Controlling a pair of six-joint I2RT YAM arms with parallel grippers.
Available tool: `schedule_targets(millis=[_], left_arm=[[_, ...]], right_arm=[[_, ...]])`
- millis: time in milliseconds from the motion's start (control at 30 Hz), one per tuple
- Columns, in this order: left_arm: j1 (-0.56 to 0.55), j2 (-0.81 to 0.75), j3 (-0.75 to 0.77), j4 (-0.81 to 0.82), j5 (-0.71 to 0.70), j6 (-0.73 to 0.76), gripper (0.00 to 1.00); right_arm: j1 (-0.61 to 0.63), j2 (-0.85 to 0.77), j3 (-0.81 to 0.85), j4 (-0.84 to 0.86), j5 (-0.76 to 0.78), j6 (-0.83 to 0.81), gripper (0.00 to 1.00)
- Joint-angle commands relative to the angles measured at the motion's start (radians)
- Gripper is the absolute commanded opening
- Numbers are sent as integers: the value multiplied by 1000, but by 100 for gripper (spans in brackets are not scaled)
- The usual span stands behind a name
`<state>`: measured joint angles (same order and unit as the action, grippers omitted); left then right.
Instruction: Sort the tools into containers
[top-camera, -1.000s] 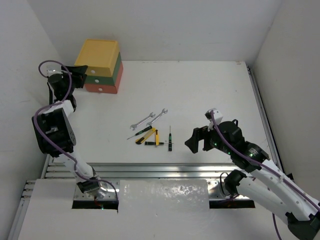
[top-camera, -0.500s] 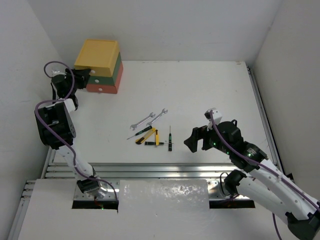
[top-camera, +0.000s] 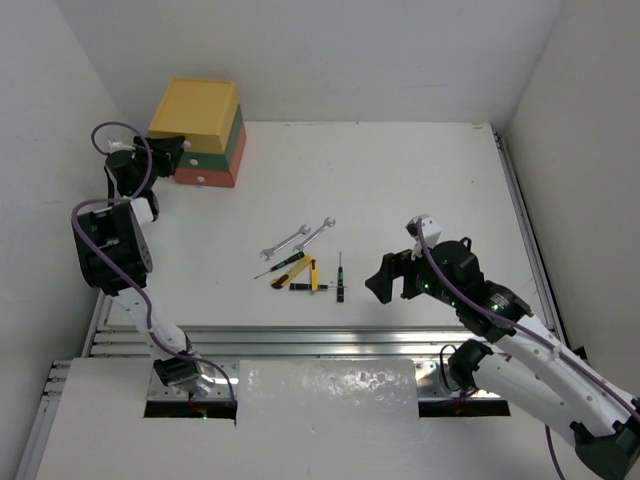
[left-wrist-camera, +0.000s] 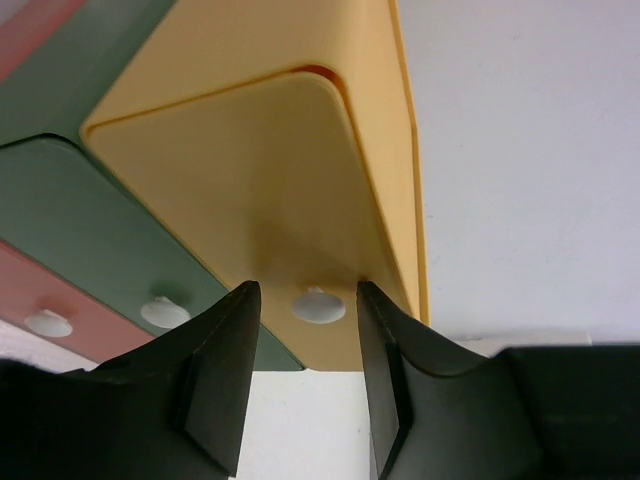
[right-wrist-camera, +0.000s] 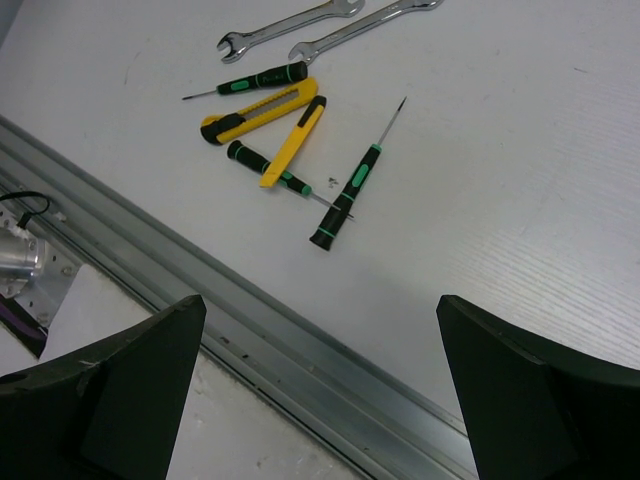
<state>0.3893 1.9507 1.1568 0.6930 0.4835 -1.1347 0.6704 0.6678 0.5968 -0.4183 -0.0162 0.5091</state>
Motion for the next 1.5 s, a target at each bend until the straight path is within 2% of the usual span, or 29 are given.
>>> schedule_targets(millis=[0, 167, 233, 300, 600, 667, 967, 1033, 1133, 1200, 1267, 1300, 1367, 1400, 1467], left_arm=[[-20, 2, -2, 99, 24, -8, 41], [-26, 13, -6, 109, 24, -13, 41], [-26, 22, -6, 114, 26, -20, 38], [-26, 34, -5, 115, 26, -25, 30], [-29, 19, -28, 121, 15, -26, 5], [-33, -1, -51, 131, 10, -30, 4], [-55, -212, -333, 186, -109, -71, 6], [-59, -251, -367, 181, -137, -65, 11], [-61, -272, -384, 126, -132, -48, 13], [-63, -295, -402, 111, -134, -50, 21], [-70, -320, -408, 94, -131, -50, 37], [-70, -331, -405, 76, -128, -39, 59], [-89, -372, -391, -2, -131, -17, 77], [-107, -393, -373, -86, -137, 18, 90], [-135, -470, -350, -186, -179, 70, 97]], right_arm=[[3, 10, 3, 56, -25, 8, 99], [5, 13, 3, 53, -31, 6, 99], [3, 10, 3, 53, -31, 6, 99], [5, 6, 6, 47, -30, 3, 99], [4, 6, 6, 50, -31, 5, 99], [3, 4, 0, 58, -34, 6, 99], [3, 23, -11, 84, -77, 23, 99], [3, 19, -12, 88, -79, 28, 99], [5, 21, -14, 88, -90, 28, 99], [3, 23, -15, 90, -90, 31, 99], [3, 27, -15, 90, -87, 31, 99], [3, 38, -15, 92, -80, 31, 99], [3, 64, -11, 85, -38, 40, 99], [4, 116, 7, 78, -16, 51, 99], [3, 194, 38, 41, 53, 60, 99]])
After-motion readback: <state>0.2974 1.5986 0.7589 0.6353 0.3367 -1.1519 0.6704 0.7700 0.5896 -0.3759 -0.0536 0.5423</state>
